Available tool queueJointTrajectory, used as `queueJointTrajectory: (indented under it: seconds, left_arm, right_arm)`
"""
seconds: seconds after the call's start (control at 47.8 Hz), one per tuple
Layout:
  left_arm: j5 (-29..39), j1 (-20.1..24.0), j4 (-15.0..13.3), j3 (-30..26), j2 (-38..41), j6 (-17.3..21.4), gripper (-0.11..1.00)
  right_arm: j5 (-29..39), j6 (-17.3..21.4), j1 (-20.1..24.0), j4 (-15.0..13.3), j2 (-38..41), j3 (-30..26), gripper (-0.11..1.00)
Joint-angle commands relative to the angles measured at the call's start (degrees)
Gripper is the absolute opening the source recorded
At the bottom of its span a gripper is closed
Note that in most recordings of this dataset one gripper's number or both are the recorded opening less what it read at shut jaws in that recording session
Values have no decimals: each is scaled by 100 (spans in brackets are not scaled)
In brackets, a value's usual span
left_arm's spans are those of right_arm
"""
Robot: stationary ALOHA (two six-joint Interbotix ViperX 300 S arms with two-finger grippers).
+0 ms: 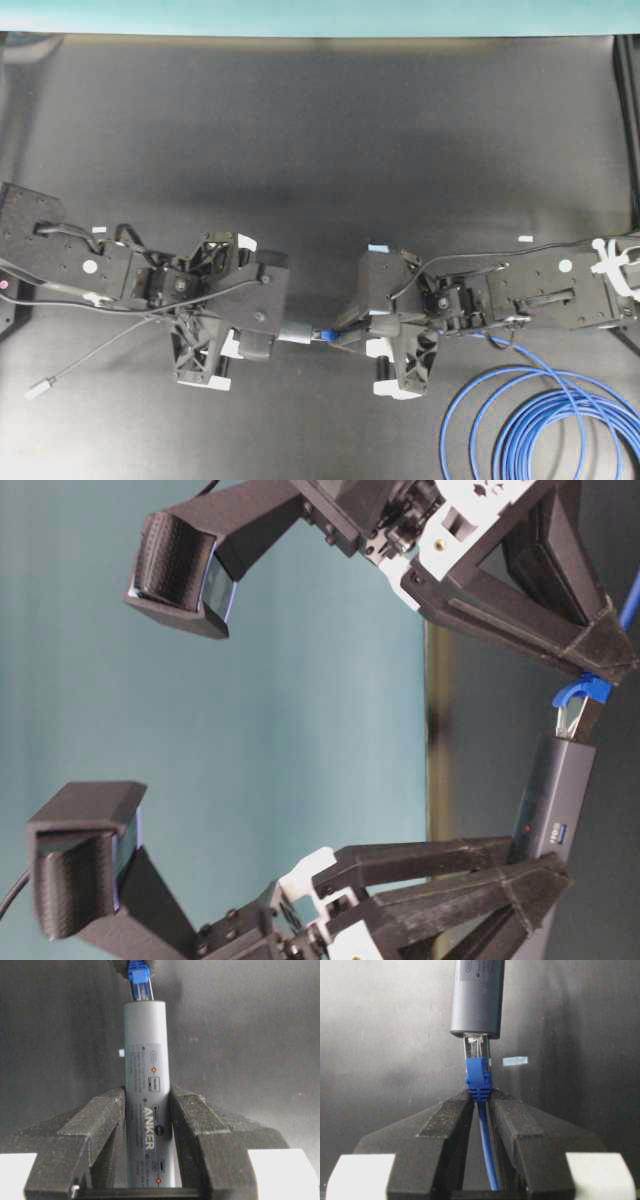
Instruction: Insert the LAN cable into the hub.
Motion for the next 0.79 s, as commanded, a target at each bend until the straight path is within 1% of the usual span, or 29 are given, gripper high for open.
queueJointTrajectory:
  seconds: [0.0, 0.293, 0.439, 0.523, 0.69, 0.774]
  left_arm:
    - [-44, -9, 18, -193, 9, -9, 28]
    - [18, -9, 18, -255, 97, -9, 28]
    - [211, -9, 18, -343, 132, 0, 28]
    - [334, -9, 18, -492, 202, 26, 28]
    - [624, -9, 18, -756, 360, 62, 28]
    - [844, -18, 18, -861, 413, 141, 28]
  right_arm:
    - [-26, 0, -18, -18, -9, -272, 12]
    - [220, 18, -35, -9, 44, -396, 12]
    - [791, 53, -62, 9, 62, -448, 12]
    - [976, 44, -70, 9, 79, -492, 12]
    - [870, 44, -114, 9, 105, -563, 12]
    - [765, 53, -141, 18, 105, -563, 12]
